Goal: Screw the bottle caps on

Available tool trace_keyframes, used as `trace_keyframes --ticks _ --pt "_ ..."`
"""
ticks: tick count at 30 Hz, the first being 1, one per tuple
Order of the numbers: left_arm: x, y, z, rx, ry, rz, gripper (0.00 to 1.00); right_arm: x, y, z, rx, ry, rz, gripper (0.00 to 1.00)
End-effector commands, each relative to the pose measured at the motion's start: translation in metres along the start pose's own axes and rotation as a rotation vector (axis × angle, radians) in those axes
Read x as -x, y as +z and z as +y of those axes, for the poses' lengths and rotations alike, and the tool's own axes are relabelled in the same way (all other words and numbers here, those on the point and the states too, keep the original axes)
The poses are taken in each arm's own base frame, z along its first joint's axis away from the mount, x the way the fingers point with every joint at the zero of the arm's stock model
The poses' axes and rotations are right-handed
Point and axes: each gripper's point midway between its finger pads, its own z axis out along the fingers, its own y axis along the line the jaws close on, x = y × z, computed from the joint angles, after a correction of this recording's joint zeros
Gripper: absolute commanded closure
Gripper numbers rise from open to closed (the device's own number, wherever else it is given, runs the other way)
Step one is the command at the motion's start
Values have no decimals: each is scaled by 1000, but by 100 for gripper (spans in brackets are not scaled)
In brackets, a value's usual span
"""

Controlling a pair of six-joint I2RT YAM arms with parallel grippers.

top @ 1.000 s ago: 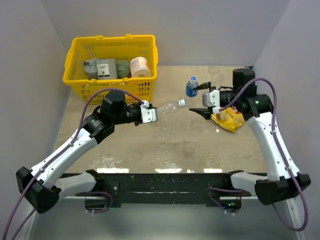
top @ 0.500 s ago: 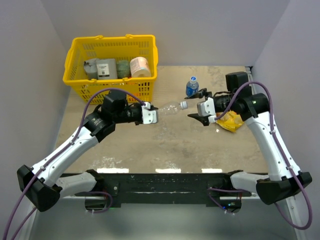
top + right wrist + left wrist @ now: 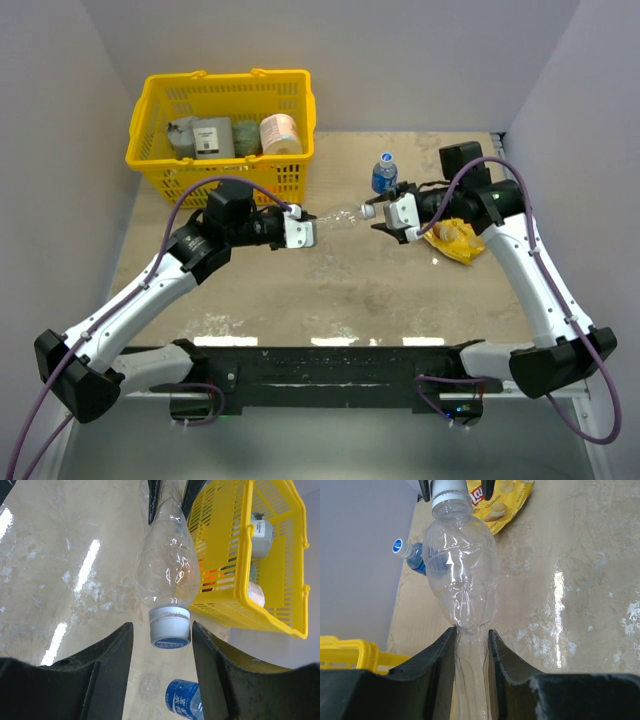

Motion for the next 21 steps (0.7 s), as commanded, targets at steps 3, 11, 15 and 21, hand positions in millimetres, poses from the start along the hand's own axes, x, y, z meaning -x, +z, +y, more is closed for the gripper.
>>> trace_keyframes --ticks 3,11,15,21 --pt "21 -2 12 19 46 -54 100 4 -1 -2 4 -36 0 53" --pt "14 -2 20 58 99 -26 100 3 5 -4 58 116 -17 76" --pt "1 -5 33 140 246 28 100 3 10 0 95 273 -36 78" --pt "1 -17 57 296 562 70 100 -4 19 8 177 531 -48 77"
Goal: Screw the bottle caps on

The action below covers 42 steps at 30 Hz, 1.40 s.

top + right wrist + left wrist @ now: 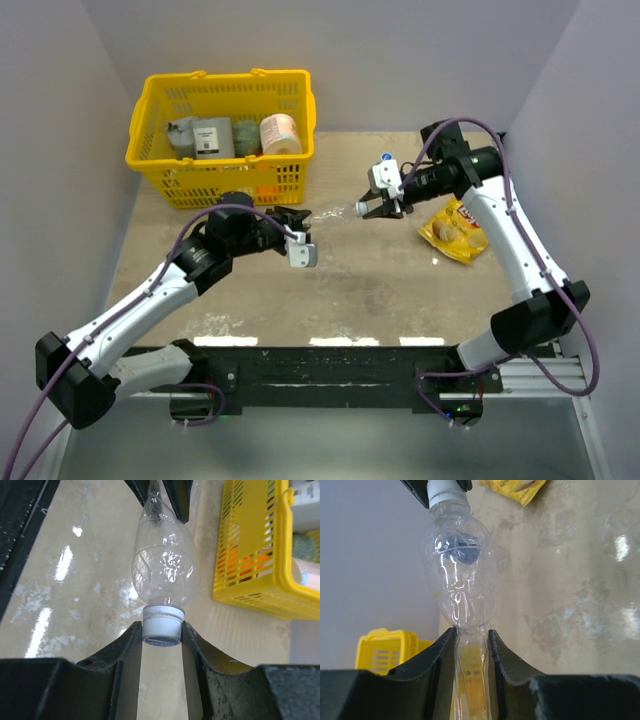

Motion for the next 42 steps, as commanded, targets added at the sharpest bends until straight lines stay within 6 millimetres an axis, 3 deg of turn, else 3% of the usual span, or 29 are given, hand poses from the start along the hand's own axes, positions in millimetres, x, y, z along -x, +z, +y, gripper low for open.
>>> trace_keyframes --ticks 1,3,4,7,8,9,11,14,23,33,36,37,38,39,40,41,42 --pt "13 -13 50 228 330 3 100 9 5 19 93 294 -53 77" --pt "21 -15 55 270 425 8 100 12 7 18 104 380 -78 77" --pt "15 -12 44 254 454 17 100 8 9 17 121 429 -80 77" --pt "20 -19 45 312 662 28 100 5 14 19 181 541 -100 77" --pt "10 -15 30 298 688 35 100 3 14 18 183 620 -98 77" --pt "17 -21 36 352 733 27 100 1 15 16 188 657 -102 78" --pt "13 -20 28 353 787 49 100 -4 16 13 193 731 -119 78" --pt "16 -23 30 381 799 65 100 -7 17 10 198 808 -125 78" --pt "0 -23 19 403 889 163 100 -7 17 -4 224 1026 -191 78" --pt "-3 -22 17 424 892 182 99 -15 16 -4 200 1070 -159 79" --pt "4 -28 22 452 804 144 51 -20 16 -5 182 1060 -124 81" --pt "6 -28 22 455 709 112 25 -22 16 -7 170 1048 -117 81" --pt "-4 -22 8 369 641 118 17 -27 16 -8 155 1050 -90 81" --pt "9 -26 21 368 586 95 10 -29 15 -10 141 1038 -77 81" --pt "11 -21 11 303 480 56 1 -33 14 -15 117 1018 -61 81" --pt "1 -16 -13 162 408 73 0 -35 14 -16 104 1006 -45 81" --pt "4 -17 -21 108 348 55 1 -42 12 -19 78 986 -10 81"
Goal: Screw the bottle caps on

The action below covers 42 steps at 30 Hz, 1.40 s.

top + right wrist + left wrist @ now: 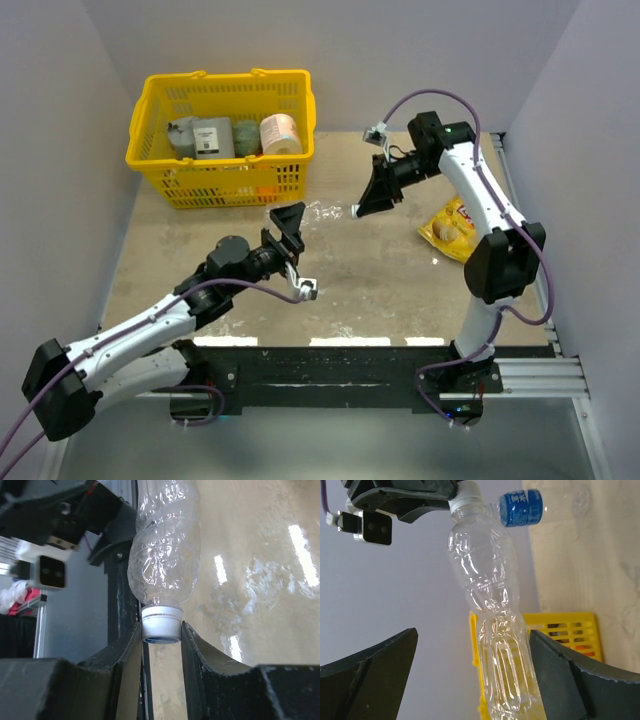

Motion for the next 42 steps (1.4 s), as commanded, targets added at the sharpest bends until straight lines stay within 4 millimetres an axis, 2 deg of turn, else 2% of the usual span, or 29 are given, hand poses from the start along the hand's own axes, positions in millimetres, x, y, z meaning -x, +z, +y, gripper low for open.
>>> trace_keyframes --ticks 1,2,3,4,6,7,9,10,11,13,15,16,17,18,22,23,26,34,42 --pt "35 -11 10 -172 -407 -148 1 12 -18 -10 -144 -88 36 81" --pt "38 -14 8 -199 -471 -149 1 14 -21 -13 -163 -142 51 81" --pt "39 -16 13 -191 -530 -147 1 13 -26 -20 -214 -178 81 81" --pt "38 -17 29 -163 -639 -127 0 20 -32 -21 -246 -231 89 81" --pt "34 -14 34 -180 -741 -94 0 19 -45 -29 -313 -372 166 81" --pt "34 -15 51 -168 -817 -104 0 20 -51 -28 -335 -419 190 80" --pt "36 -8 49 -216 -904 -111 0 20 -61 -37 -392 -506 248 80" --pt "42 -6 56 -230 -965 -143 1 22 -65 -35 -400 -530 262 80" --pt "46 0 43 -288 -992 -139 0 21 -67 -36 -395 -580 288 80" --pt "53 7 34 -325 -1008 -165 1 25 -71 -38 -428 -605 318 80" --pt "47 21 23 -263 -1009 -161 0 29 -73 -36 -443 -613 318 79" --pt "41 25 21 -215 -1010 -143 0 31 -73 -33 -445 -625 320 79" --pt "39 33 40 -107 -978 -196 0 31 -74 -32 -457 -631 330 78" --pt "41 36 19 -126 -962 -197 0 30 -75 -30 -463 -635 336 78" --pt "20 61 27 84 -872 -71 0 14 -68 -25 -445 -607 376 78" --pt "19 67 35 141 -840 -79 1 11 -68 -21 -453 -598 387 78" --pt "24 76 30 179 -786 -92 0 -4 -58 -16 -433 -555 420 79" --pt "22 100 14 211 -867 -84 0 -28 -58 -15 -479 -449 497 79" --pt "43 118 -32 73 -836 -155 4 -25 -64 -17 -548 -387 500 79"
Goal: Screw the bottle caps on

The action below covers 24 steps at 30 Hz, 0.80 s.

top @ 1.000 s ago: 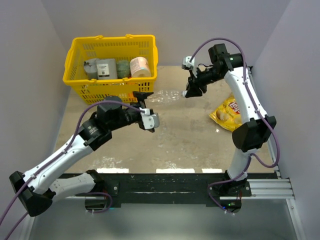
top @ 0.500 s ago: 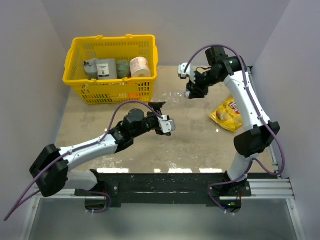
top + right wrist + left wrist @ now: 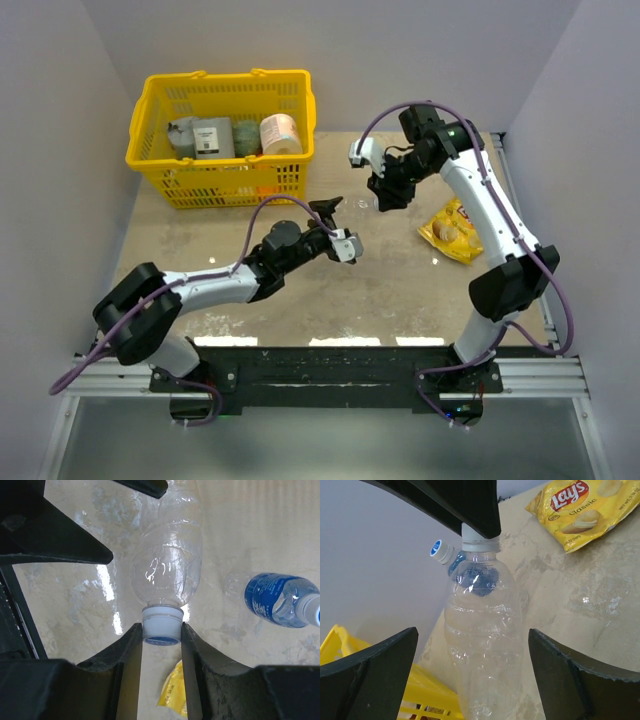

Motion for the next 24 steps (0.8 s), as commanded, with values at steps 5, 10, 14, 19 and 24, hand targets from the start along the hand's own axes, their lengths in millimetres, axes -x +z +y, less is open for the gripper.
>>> trace_keyframes --ticks 5,10,14,19,24 --pt "-5 33 -18 4 16 -69 6 -15 -10 22 4 174 106 78" --pt "-9 56 -3 143 34 -46 6 -15 -3 30 4 253 142 78" --pt "-4 64 3 197 30 -62 9 -21 3 35 -6 301 191 78" --pt "4 63 10 244 -40 -103 16 -27 12 40 8 409 219 80" --pt "9 69 -10 150 -87 -153 33 -34 14 40 -8 454 257 81"
